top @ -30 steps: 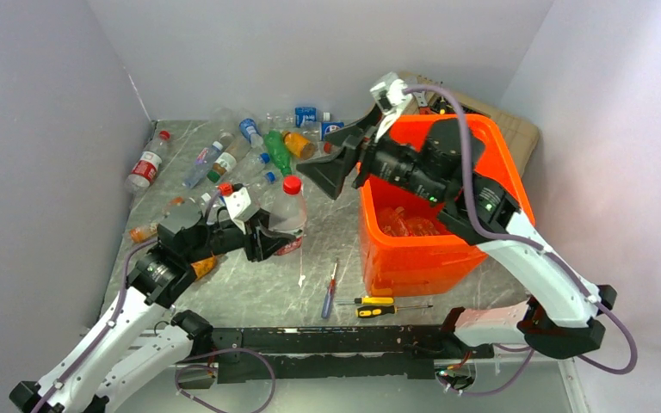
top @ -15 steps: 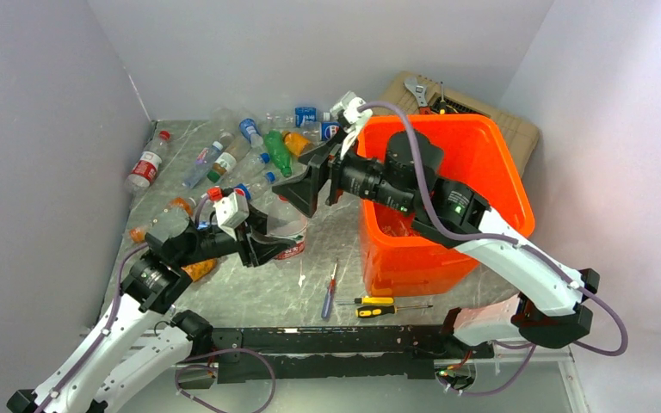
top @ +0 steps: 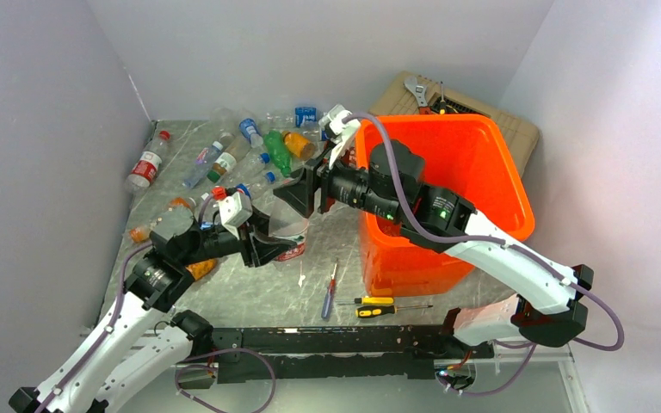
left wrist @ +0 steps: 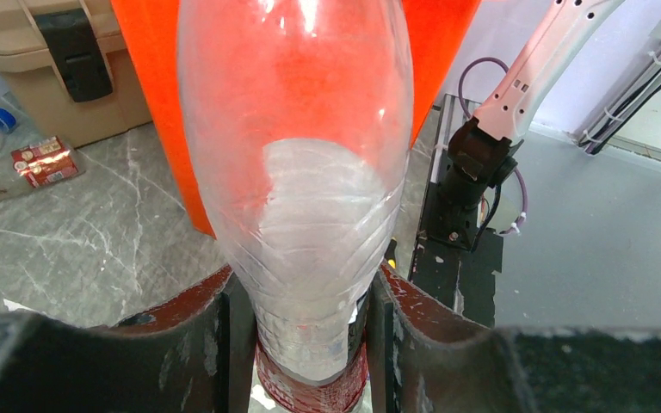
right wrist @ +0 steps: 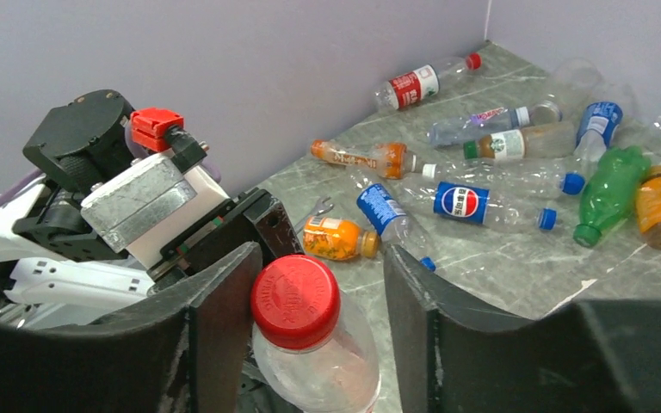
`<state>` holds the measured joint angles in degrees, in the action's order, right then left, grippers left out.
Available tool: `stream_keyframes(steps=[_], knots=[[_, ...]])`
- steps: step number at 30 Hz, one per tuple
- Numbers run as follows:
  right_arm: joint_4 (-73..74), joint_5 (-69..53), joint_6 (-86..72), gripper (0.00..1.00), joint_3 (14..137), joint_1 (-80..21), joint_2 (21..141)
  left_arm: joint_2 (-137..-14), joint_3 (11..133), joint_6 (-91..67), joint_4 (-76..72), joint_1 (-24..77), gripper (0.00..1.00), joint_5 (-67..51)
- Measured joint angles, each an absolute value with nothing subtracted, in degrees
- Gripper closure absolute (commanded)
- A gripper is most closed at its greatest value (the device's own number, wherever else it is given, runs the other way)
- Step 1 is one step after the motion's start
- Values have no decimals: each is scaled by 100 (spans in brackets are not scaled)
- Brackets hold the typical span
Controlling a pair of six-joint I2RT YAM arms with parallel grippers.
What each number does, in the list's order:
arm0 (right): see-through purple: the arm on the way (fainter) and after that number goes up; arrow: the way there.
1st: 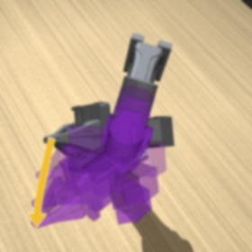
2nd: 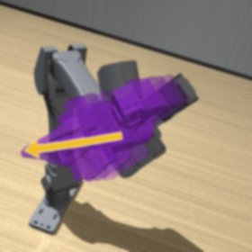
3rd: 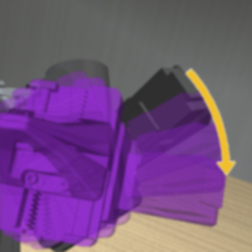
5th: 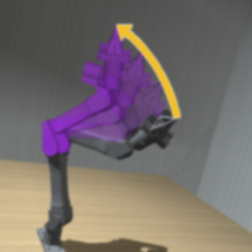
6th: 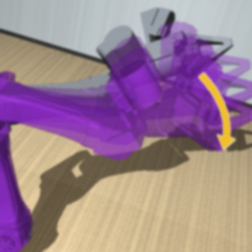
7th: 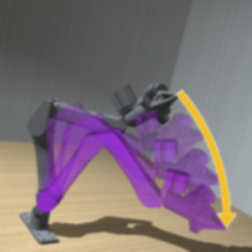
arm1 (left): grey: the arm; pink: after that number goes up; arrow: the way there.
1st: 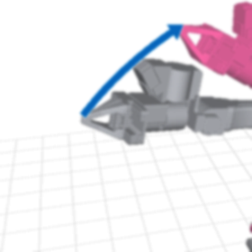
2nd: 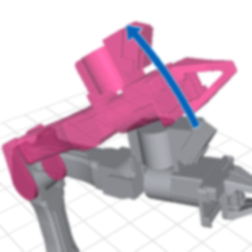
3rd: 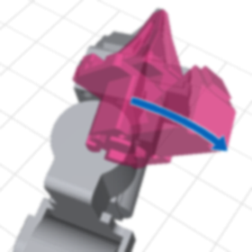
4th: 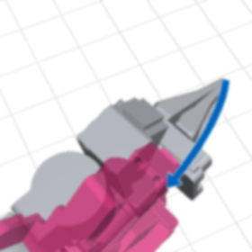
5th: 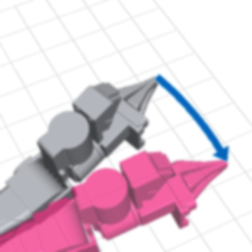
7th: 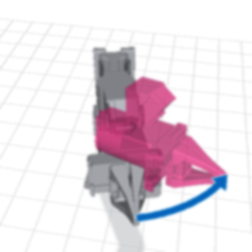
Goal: Put the plastic bottles in the bin
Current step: Place the plastic bottle in the trash bin.
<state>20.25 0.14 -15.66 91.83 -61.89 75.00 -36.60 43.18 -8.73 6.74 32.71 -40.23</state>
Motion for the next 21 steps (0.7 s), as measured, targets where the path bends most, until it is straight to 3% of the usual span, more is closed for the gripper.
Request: stream_keyframes(steps=[8,14,18,21], knots=[[2058,45,-1645,26,9183,-6202,7502,-3621,4298,-869,672,3271,61,-4012],[2053,102,-1708,29,9115,-6202,7507,-3581,4296,-869,679,3271,61,-3979],[2049,99,-1769,17,9048,-6202,7509,-3579,4294,-867,707,3273,62,-3940],[2051,97,-1806,25,8969,-6202,7511,-3570,4294,-867,709,3284,62,-3913]])
